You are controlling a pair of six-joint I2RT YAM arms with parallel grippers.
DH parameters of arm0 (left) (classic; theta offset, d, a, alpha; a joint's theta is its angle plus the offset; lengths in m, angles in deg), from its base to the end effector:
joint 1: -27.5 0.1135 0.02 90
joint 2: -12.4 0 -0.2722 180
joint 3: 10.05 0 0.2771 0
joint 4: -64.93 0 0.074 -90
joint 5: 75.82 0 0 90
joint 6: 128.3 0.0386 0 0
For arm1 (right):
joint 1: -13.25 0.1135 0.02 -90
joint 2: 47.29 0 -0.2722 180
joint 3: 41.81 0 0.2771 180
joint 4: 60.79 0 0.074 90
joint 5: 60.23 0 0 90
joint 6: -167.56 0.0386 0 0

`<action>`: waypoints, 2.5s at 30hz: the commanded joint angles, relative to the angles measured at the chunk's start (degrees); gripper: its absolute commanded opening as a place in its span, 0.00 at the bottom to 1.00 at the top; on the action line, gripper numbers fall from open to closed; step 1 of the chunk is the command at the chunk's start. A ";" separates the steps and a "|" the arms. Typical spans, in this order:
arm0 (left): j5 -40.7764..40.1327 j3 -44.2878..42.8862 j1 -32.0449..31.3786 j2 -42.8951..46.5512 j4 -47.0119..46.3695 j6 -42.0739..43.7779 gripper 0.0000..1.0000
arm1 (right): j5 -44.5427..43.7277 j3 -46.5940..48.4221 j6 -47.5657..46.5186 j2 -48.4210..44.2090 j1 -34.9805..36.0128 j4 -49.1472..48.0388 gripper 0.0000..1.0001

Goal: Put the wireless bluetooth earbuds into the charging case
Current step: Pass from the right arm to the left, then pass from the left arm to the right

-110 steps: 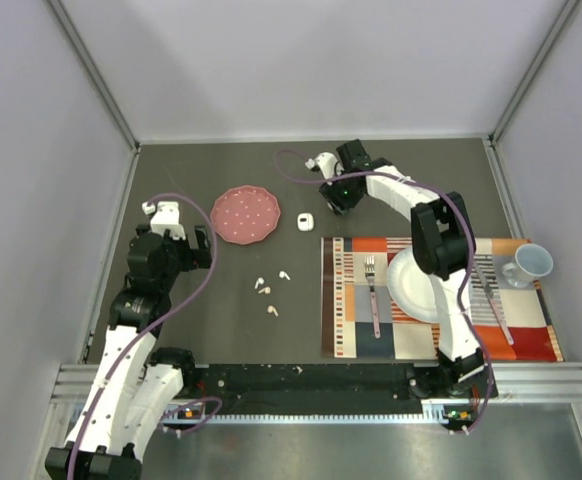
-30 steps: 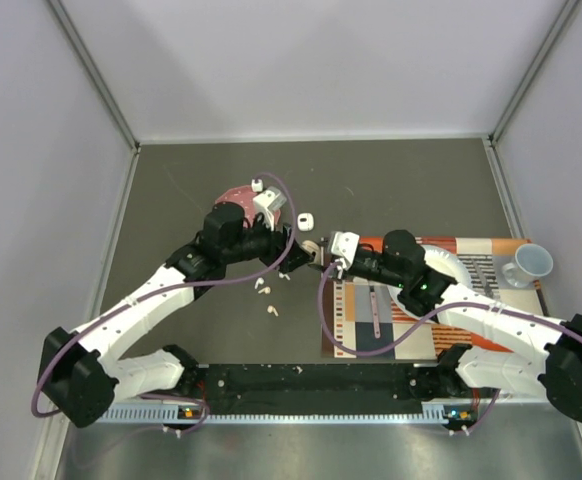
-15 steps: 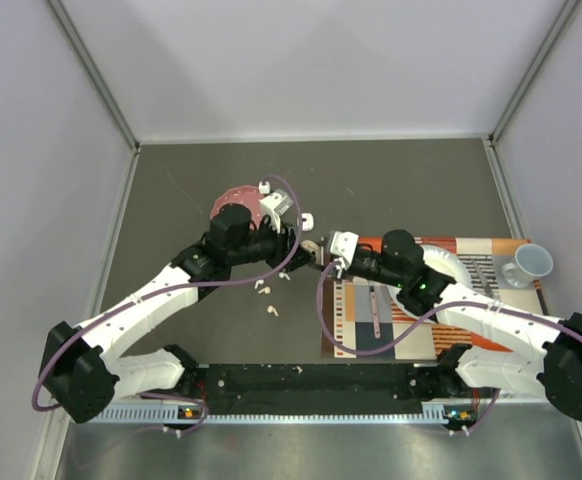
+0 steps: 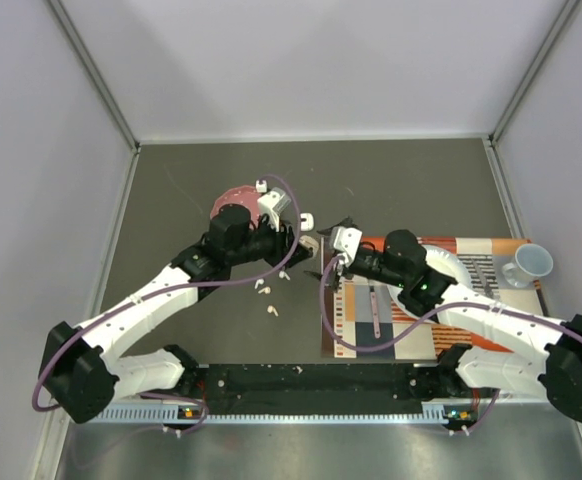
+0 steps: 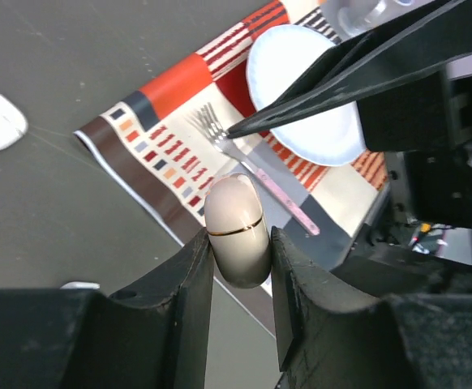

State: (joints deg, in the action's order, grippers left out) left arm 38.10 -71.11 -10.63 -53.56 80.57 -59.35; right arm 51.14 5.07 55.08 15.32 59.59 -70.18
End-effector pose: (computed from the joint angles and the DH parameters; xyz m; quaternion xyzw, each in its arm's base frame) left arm 0.2165 -0.1899 0.3001 0.2361 0.7776 -0.4233 0.4006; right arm 0.1768 0.2056 0.2679 -0.5158 0.5342 0.2706 0.6126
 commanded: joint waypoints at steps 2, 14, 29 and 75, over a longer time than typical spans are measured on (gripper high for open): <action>-8.97 3.10 -0.02 3.90 -4.88 5.75 0.00 | 0.96 0.61 7.53 -4.59 0.50 -3.17 0.99; -18.75 15.49 0.07 14.18 -28.60 8.05 0.00 | -19.01 18.62 49.60 -3.73 -4.94 24.24 0.99; -4.77 39.33 -0.02 21.74 -65.11 11.20 0.00 | 1.59 5.54 94.81 2.96 -5.85 0.37 0.99; -4.06 39.33 -0.10 17.97 -66.42 12.45 0.00 | -3.53 -1.15 116.52 15.70 3.31 -32.25 0.53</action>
State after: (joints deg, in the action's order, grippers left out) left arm 33.69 -30.26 -10.54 -35.04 15.96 -47.60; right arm 46.83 3.19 170.27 30.16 62.00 -96.67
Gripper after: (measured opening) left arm 0.348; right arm 0.557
